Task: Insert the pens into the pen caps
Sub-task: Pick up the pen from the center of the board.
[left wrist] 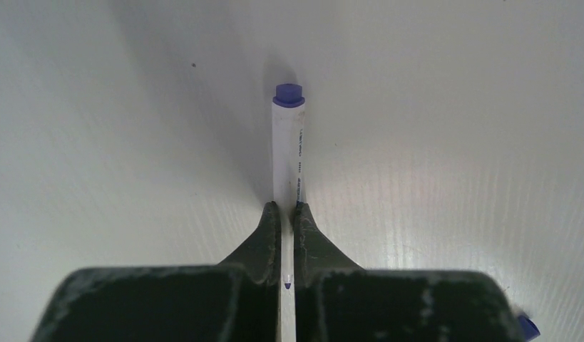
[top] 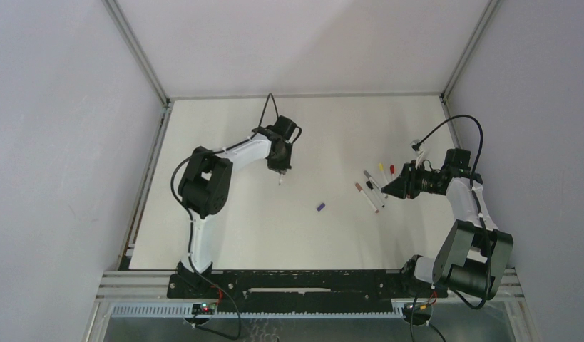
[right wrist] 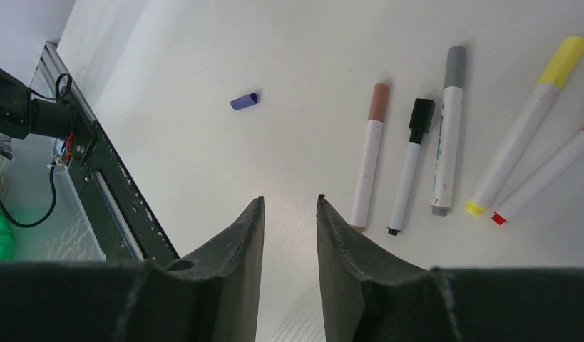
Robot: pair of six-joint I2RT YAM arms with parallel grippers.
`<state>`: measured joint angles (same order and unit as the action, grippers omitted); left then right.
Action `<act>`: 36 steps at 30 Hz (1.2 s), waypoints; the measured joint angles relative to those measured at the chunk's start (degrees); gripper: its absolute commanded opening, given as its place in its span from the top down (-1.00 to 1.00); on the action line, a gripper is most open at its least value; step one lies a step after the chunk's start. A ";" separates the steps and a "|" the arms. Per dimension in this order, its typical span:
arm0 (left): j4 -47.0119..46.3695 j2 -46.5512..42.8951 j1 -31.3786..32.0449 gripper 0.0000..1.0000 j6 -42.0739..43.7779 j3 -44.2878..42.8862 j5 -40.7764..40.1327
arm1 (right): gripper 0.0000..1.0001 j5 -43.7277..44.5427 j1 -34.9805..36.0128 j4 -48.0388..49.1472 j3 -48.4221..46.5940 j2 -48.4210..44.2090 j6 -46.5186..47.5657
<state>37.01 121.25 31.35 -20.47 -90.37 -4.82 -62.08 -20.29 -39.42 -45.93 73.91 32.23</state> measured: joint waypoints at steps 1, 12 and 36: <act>-0.26 -0.15 0.22 1.00 0.11 0.22 -0.02 | 0.23 -0.17 0.00 -0.22 0.00 -0.09 0.31; -3.69 -13.40 1.92 1.00 1.53 12.33 6.71 | -0.14 -4.24 3.02 -17.88 -7.72 -4.09 27.04; -13.94 -15.98 18.86 1.00 -5.70 12.33 49.64 | -0.25 18.64 39.82 -25.42 -10.95 -13.11 69.79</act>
<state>23.07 105.27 50.22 -26.17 -78.04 44.82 -43.44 19.53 -64.84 -56.88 60.80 102.02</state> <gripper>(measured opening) 0.026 0.634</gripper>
